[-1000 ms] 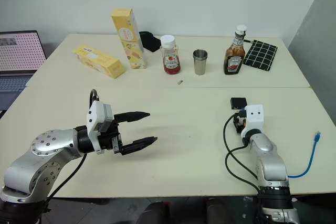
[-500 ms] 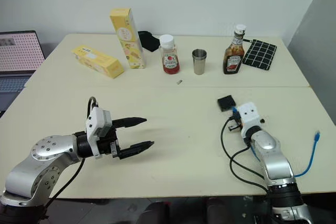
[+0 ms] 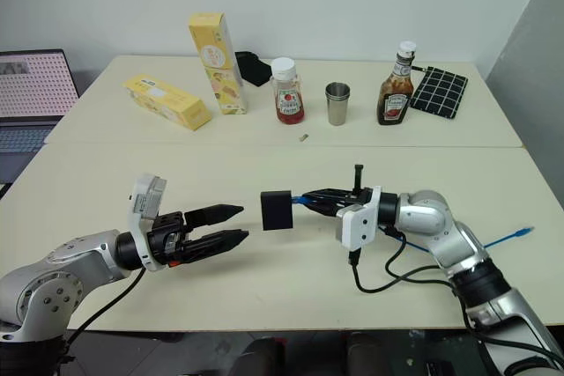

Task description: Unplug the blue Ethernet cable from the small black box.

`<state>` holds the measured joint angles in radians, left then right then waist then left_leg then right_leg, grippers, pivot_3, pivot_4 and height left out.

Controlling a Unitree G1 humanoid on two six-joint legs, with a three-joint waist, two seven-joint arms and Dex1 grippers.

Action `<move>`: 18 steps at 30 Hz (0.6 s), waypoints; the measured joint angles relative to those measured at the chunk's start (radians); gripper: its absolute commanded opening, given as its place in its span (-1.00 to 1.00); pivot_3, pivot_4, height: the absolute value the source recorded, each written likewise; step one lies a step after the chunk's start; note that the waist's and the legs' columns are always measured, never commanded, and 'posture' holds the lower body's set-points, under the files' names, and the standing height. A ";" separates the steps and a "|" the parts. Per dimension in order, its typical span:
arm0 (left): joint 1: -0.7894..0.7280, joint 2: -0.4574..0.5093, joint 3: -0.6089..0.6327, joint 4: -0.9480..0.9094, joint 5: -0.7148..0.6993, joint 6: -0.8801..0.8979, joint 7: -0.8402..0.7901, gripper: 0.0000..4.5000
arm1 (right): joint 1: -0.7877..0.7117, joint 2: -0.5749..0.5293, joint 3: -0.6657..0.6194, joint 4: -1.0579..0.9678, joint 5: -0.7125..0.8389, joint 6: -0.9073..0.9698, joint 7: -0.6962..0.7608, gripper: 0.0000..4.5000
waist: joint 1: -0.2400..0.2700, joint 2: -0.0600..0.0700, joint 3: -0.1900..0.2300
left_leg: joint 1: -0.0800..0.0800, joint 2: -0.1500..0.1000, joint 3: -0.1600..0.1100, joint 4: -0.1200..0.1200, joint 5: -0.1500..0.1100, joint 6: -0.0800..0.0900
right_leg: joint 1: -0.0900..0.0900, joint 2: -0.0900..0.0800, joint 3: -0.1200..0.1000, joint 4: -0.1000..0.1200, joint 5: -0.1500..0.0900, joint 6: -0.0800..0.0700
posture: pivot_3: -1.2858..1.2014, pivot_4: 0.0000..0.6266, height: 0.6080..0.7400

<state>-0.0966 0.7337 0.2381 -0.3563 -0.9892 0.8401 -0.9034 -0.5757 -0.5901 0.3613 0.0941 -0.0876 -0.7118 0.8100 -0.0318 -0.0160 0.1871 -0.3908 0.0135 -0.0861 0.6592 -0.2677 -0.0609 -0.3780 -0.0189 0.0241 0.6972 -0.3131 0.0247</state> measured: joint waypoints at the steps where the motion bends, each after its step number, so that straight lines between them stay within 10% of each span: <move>1: -0.001 -0.004 0.000 -0.002 -0.006 0.004 0.005 1.00 | -0.011 0.008 0.007 0.012 0.000 -0.025 0.005 -0.95 | 0.000 0.000 0.000 | 0.000 0.000 0.000 0.000 0.000 0.000 | 0.000 0.000 0.000 0.000 0.000 0.000 | 0.03 -0.52 1.00; 8: -0.001 -0.038 -0.004 -0.038 -0.024 0.004 0.028 1.00 | -0.061 0.055 0.035 0.072 -0.010 -0.111 0.018 -0.95 | 0.000 0.000 0.000 | 0.000 0.000 0.000 0.000 0.000 0.000 | 0.000 0.000 0.000 0.000 0.000 0.000 | 0.03 -0.52 1.00; 18: -0.005 -0.033 -0.009 -0.038 -0.038 0.015 -0.001 0.04 | -0.069 0.077 0.046 0.091 -0.019 -0.157 0.017 -0.95 | 0.000 0.000 0.000 | 0.000 0.000 0.000 0.000 0.000 0.000 | 0.000 0.000 0.000 0.000 0.000 0.000 | 0.03 -0.52 1.00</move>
<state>-0.1013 0.7011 0.2287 -0.3943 -1.0268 0.8554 -0.9042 -0.6448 -0.5130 0.4075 0.1851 -0.1065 -0.8689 0.8268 -0.0319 -0.0160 0.1871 -0.3907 0.0134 -0.0862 0.6595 -0.2676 -0.0611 -0.3779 -0.0192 0.0242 0.6974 -0.3130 0.0246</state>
